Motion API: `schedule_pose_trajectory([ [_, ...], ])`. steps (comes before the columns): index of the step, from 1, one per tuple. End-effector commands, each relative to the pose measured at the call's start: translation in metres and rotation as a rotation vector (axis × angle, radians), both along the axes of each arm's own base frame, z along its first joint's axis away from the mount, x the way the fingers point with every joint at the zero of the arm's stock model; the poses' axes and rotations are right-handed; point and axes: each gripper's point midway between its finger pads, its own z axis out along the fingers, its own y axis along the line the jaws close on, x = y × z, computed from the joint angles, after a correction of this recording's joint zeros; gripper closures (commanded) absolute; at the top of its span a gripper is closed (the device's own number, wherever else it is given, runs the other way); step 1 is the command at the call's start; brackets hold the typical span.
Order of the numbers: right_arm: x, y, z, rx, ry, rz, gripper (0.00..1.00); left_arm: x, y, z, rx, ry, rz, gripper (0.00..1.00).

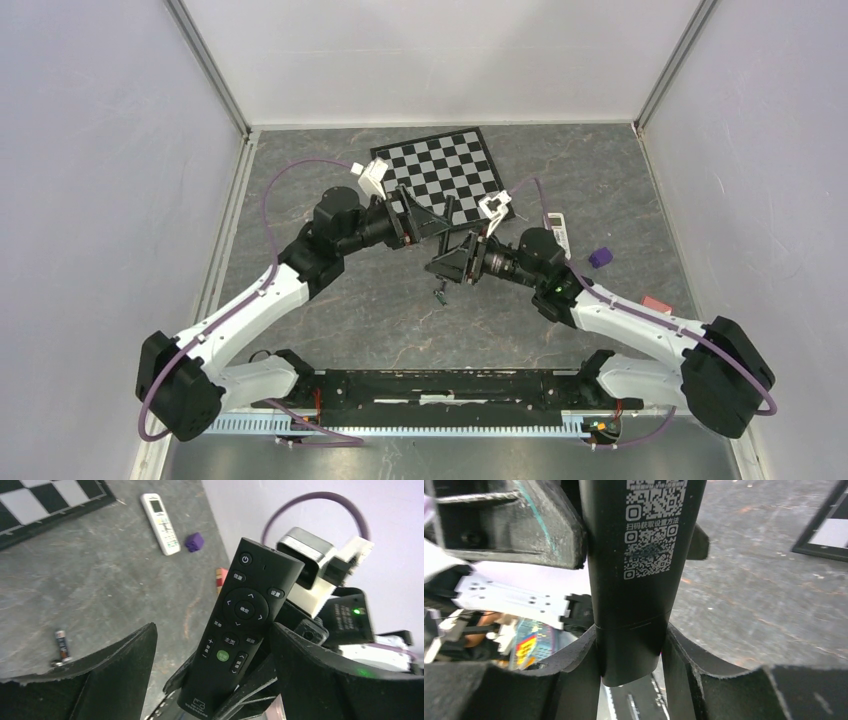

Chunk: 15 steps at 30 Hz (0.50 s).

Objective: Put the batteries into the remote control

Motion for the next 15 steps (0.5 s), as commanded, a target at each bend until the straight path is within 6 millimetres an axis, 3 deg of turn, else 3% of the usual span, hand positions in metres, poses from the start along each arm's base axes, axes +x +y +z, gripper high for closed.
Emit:
schedule_pose_trajectory([
  [1,0.023,-0.005,-0.015,-0.223,-0.147,-0.101,0.74,0.012,0.022,-0.003,0.164,-0.073,0.086,0.11],
  [6,0.034,-0.012,-0.030,-0.342,-0.200,-0.159,0.76,0.015,0.023,-0.010,0.191,-0.059,0.103,0.11],
  [15,0.039,-0.012,-0.052,-0.460,-0.213,-0.188,0.78,0.012,0.023,-0.003,0.166,-0.102,0.088,0.10],
])
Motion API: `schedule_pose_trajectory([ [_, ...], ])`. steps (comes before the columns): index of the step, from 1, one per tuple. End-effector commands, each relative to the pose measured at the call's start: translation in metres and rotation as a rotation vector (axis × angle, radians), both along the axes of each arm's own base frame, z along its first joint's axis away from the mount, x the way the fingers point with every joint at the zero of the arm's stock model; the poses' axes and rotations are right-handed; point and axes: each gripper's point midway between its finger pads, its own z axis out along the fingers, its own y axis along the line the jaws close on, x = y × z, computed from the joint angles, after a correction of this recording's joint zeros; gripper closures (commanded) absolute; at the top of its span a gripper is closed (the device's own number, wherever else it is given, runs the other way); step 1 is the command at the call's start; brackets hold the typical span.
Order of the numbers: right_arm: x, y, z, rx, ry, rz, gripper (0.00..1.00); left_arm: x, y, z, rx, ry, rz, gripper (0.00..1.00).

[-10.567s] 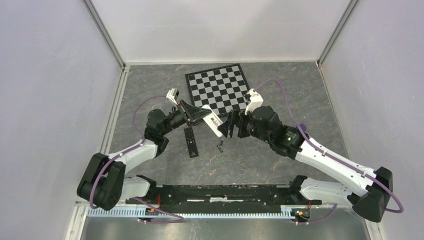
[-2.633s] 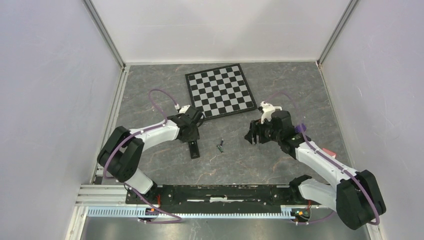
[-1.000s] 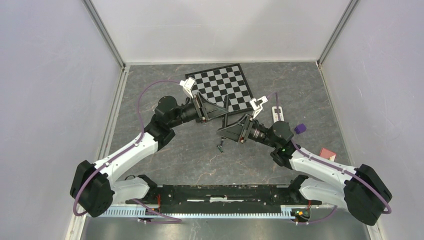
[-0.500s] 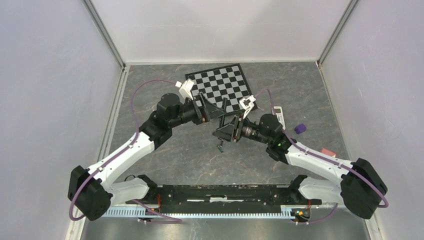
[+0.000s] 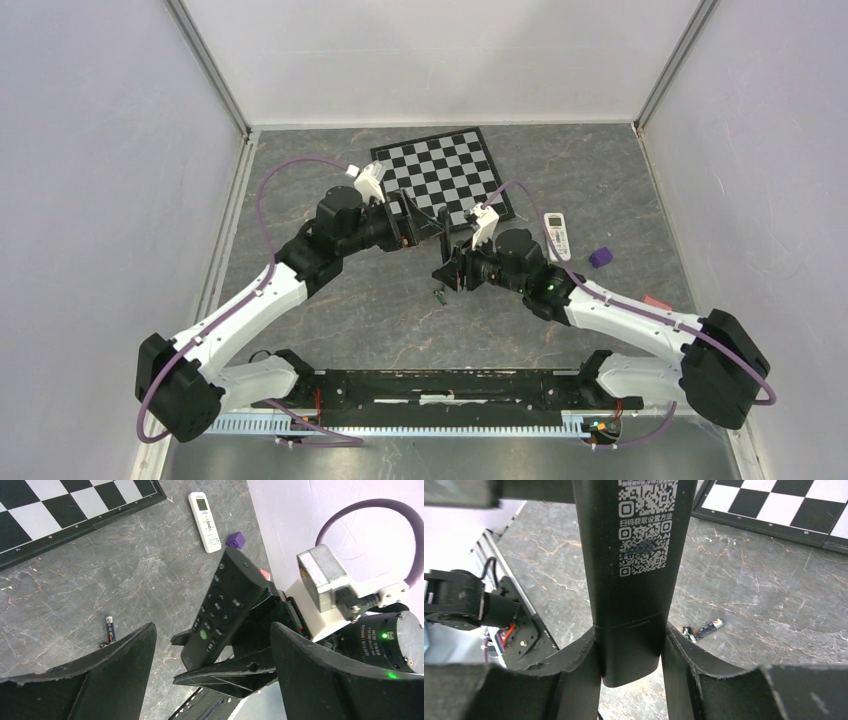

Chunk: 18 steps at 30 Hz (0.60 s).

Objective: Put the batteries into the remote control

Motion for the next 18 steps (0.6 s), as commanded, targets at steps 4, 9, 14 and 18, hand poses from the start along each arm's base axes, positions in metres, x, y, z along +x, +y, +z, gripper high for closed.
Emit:
schedule_pose_trajectory([
  [4,0.013,0.009,0.012,-0.086,-0.109,-0.014,0.79,0.004,0.004,0.015,0.013,-0.100,-0.004,0.10],
  [9,0.012,0.015,0.008,-0.211,-0.174,-0.016,0.80,0.013,0.009,-0.009,0.101,-0.037,0.037,0.27],
  [14,0.014,0.019,0.004,-0.301,-0.226,-0.022,0.80,0.011,0.003,-0.022,0.102,0.016,0.009,0.55],
  [18,0.018,0.021,0.003,-0.325,-0.247,-0.012,0.80,0.005,0.002,-0.032,0.093,0.055,-0.003,0.72],
])
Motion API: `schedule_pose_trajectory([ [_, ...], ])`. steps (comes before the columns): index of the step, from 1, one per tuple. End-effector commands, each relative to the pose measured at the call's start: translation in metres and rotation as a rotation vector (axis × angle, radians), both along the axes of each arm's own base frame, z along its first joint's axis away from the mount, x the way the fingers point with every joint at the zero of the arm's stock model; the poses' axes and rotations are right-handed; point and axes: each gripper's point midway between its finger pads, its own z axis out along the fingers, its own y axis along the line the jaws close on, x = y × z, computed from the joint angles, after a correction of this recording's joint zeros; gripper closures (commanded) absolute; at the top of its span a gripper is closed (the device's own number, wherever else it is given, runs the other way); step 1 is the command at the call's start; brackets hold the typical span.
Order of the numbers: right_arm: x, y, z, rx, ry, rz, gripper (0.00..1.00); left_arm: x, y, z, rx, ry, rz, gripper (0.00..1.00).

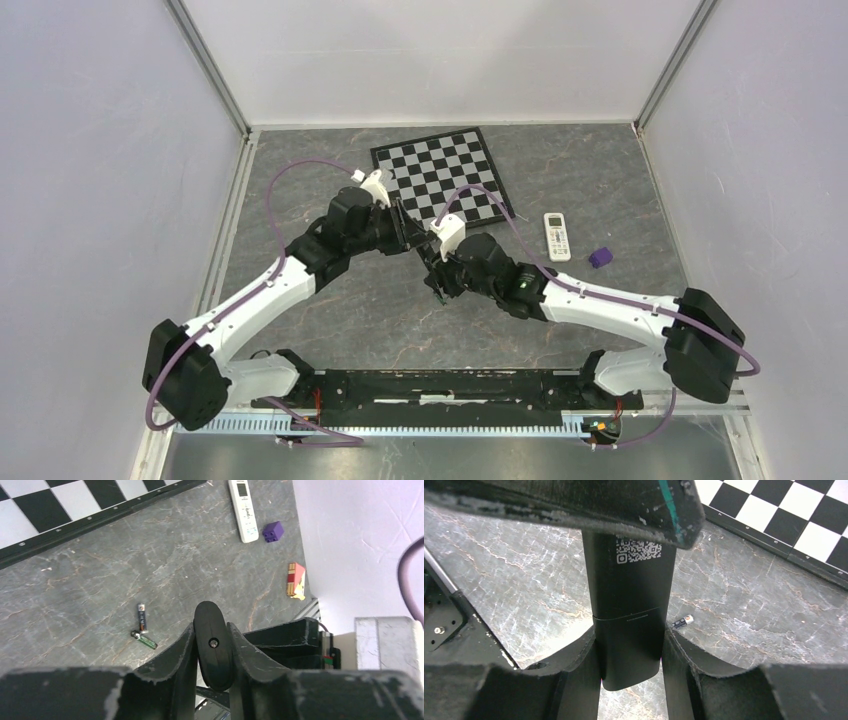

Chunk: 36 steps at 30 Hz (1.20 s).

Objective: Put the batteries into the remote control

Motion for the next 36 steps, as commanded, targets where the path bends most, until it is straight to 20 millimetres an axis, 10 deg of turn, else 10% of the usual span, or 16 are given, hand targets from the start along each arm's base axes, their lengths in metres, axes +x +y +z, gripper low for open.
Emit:
schedule_pose_trajectory([
  [1,0.018,0.007,0.027,-0.005,-0.111,-0.009,0.80,-0.005,-0.004,0.002,-0.023,0.012,-0.030,0.75],
  [8,0.022,0.010,0.031,-0.018,-0.137,0.000,0.75,-0.016,-0.016,-0.006,-0.067,0.070,-0.110,0.97],
  [13,0.015,0.003,0.032,0.038,-0.067,0.005,0.14,-0.004,-0.010,0.007,-0.089,0.029,-0.113,0.98],
  [16,0.005,0.004,0.051,0.173,0.026,0.044,0.03,0.005,0.002,0.022,-0.144,-0.002,-0.106,0.98],
  [26,-0.002,-0.015,0.135,0.755,0.172,-0.054,0.02,0.007,0.024,0.064,-0.328,-0.048,-0.091,0.98],
  [36,0.007,-0.029,0.147,0.983,0.256,-0.183,0.02,0.001,0.025,0.100,-0.485,-0.097,-0.071,0.98],
])
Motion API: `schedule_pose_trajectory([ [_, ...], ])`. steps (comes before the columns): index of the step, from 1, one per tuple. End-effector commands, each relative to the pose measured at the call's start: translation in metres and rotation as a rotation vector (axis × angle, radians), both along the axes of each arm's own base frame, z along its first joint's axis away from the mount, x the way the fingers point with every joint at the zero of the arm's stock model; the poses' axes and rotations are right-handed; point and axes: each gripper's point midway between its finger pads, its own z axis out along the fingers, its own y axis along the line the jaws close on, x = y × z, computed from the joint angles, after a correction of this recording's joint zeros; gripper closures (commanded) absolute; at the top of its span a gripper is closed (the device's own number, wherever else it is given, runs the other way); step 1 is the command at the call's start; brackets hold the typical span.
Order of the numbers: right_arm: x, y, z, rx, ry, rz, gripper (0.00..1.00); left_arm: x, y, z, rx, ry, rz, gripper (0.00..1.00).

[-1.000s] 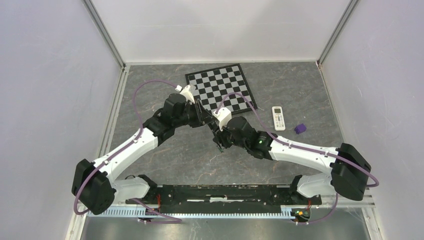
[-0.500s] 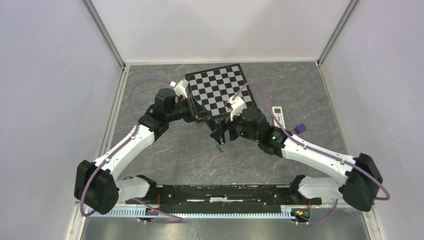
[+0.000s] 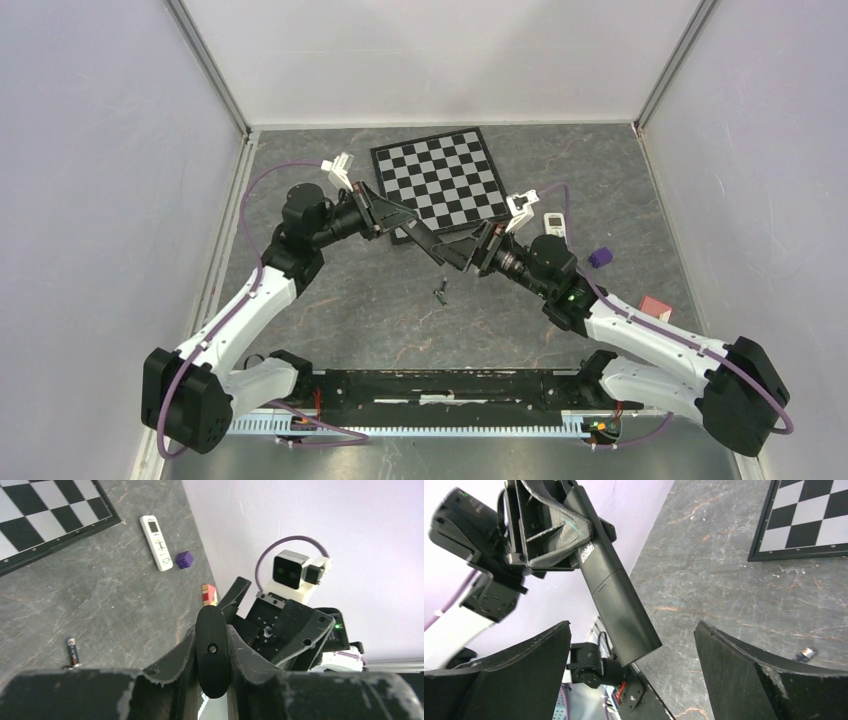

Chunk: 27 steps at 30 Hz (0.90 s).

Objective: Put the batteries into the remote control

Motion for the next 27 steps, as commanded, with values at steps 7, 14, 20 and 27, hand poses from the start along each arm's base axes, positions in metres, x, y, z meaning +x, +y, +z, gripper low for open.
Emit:
schedule_pose_trajectory([
  [7,-0.005,0.008,0.060,0.332,0.047,0.044,0.02,-0.013,-0.004,0.053,-0.259,-0.050,-0.040,0.98],
  [14,-0.008,0.016,0.079,0.425,0.038,0.101,0.21,-0.019,-0.001,0.069,-0.308,-0.076,-0.042,0.98],
  [20,-0.005,0.018,0.076,0.413,0.027,0.097,0.42,-0.021,-0.001,0.072,-0.323,-0.085,-0.054,0.98],
  [27,0.000,0.017,0.058,0.380,0.042,0.077,0.55,-0.026,-0.002,0.083,-0.351,-0.104,-0.085,0.98],
])
